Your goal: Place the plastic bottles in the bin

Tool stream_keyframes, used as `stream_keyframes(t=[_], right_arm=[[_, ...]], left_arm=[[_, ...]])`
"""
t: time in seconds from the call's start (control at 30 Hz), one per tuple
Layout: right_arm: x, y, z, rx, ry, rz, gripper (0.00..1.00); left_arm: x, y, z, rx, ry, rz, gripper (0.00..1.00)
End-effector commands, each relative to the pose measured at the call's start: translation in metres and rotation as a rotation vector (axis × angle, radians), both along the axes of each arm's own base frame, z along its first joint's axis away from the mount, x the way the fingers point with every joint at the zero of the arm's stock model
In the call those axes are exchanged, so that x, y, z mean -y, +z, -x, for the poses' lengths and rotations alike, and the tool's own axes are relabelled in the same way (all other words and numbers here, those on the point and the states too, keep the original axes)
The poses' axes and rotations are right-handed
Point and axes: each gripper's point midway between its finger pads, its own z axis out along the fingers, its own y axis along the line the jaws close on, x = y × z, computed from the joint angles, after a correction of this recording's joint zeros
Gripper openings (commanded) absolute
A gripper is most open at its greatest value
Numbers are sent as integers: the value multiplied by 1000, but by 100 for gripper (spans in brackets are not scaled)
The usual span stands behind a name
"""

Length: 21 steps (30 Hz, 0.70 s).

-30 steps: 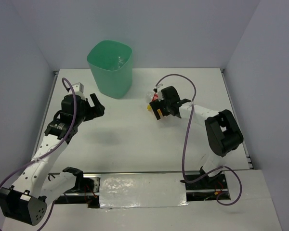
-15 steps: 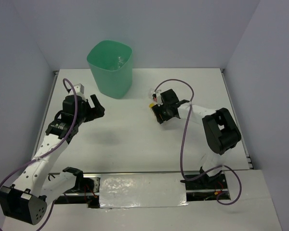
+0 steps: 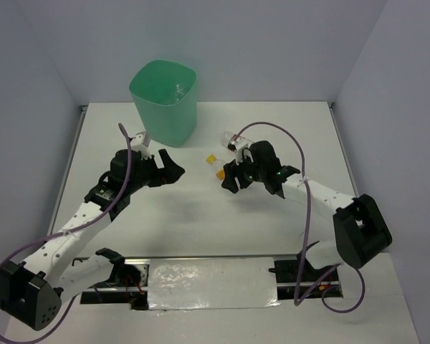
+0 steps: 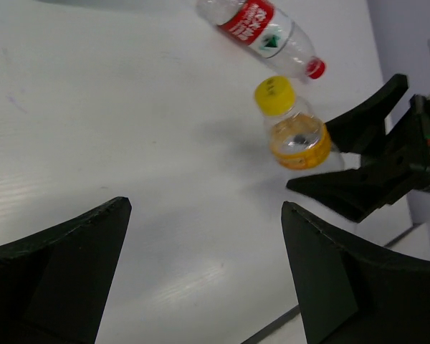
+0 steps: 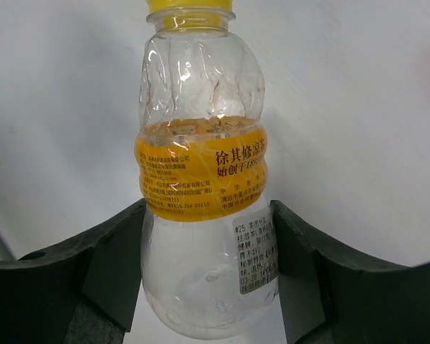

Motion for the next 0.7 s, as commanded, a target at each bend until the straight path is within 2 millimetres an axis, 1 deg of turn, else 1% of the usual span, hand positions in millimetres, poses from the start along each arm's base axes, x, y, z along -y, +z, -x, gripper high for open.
stream_keyframes(t=[0.0,0.03,0.07,0.1,0.13,0.2,0.27,0.3,0.37,0.4,0.43,0.47,0.5,0.57,0.6,0.63,0.67], right_arm=[[-40,43,24,77,151,-185,48],[-44,50,28,83,161,-203,48],[-52,53,36,67,174,-220,48],[-55,55,40,66,180,-225,48],[-57,59,42,69,179,-231,48],[-65,63,50,73,201,-241,48],[-70,74,56,96,218,-273,48],[-76,80,60,115,237,-295,48],[-78,88,67,131,246,-330,48],[-80,96,68,153,247,-357,48],[-80,99,70,149,239,-374,48],[-80,102,67,158,220,-383,48],[-82,108,67,172,222,-405,48],[-85,111,67,170,224,-416,49],[-86,112,67,167,222,-415,49],[-91,112,68,164,228,-412,50],[-93,111,67,160,226,-408,52]], left_arm=[[38,38,-7,120,-59,149,99],[44,39,-7,125,-63,160,99],[47,41,-8,129,-52,170,99],[57,41,-4,128,-70,180,99],[62,41,-5,129,-70,199,99],[70,37,-4,119,-70,208,99],[73,33,-5,102,-57,213,99],[72,29,-8,97,-30,201,99],[73,28,-11,100,-20,203,99],[76,25,-10,94,-31,203,99],[79,24,-9,92,-43,206,99],[83,27,-8,100,-56,217,99],[87,24,-7,94,-69,220,99],[93,26,-5,99,-89,232,99],[96,27,-6,107,-95,238,98],[98,28,-6,108,-96,245,90],[101,30,-6,108,-99,252,84]])
